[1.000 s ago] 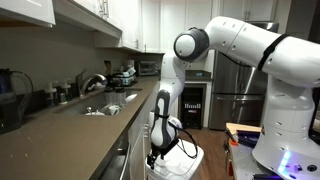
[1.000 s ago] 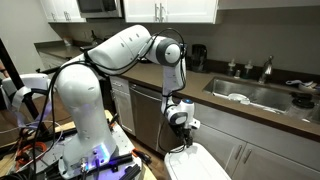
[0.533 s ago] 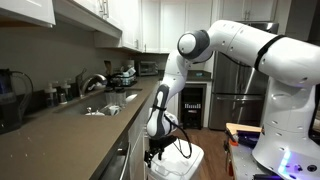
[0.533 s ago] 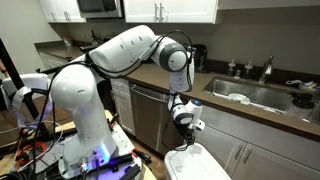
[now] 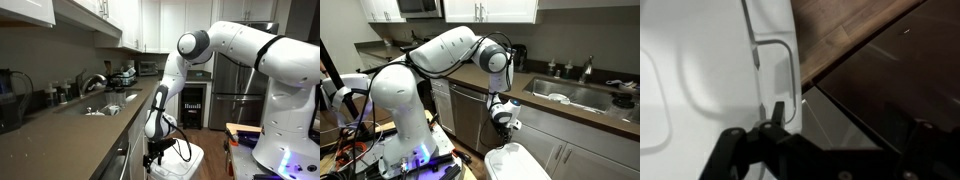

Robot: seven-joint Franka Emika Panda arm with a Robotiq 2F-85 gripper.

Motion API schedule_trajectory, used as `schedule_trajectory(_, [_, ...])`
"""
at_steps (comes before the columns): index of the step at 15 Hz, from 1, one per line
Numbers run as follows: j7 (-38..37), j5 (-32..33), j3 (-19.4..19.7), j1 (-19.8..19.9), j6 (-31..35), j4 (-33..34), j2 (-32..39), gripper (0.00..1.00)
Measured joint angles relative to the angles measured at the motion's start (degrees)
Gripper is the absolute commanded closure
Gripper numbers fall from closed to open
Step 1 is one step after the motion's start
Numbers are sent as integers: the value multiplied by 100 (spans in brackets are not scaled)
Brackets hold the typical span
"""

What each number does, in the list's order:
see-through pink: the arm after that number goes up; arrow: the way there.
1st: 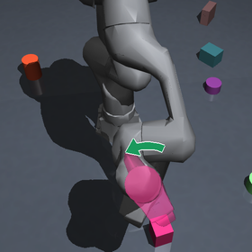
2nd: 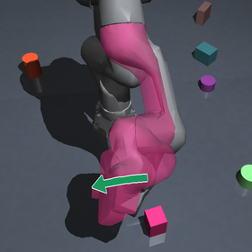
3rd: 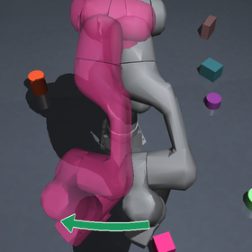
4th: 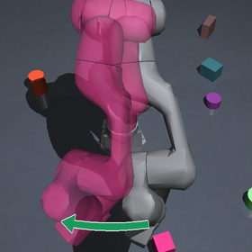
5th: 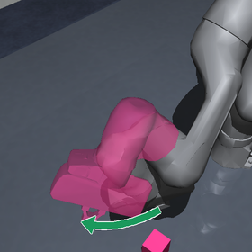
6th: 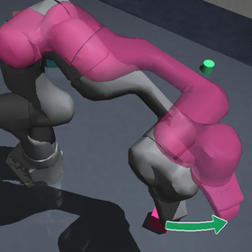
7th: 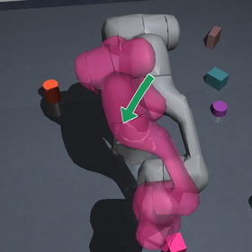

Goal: Open the trash can.

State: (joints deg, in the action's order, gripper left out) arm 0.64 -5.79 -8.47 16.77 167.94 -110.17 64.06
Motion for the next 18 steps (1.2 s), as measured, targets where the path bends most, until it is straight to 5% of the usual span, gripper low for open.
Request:
schedule_trajectory(13, [-10,-5,90,-268,-146,554,601,0])
schedule_trajectory(18, [-332,-49,283,-738,-110,337,412,0])
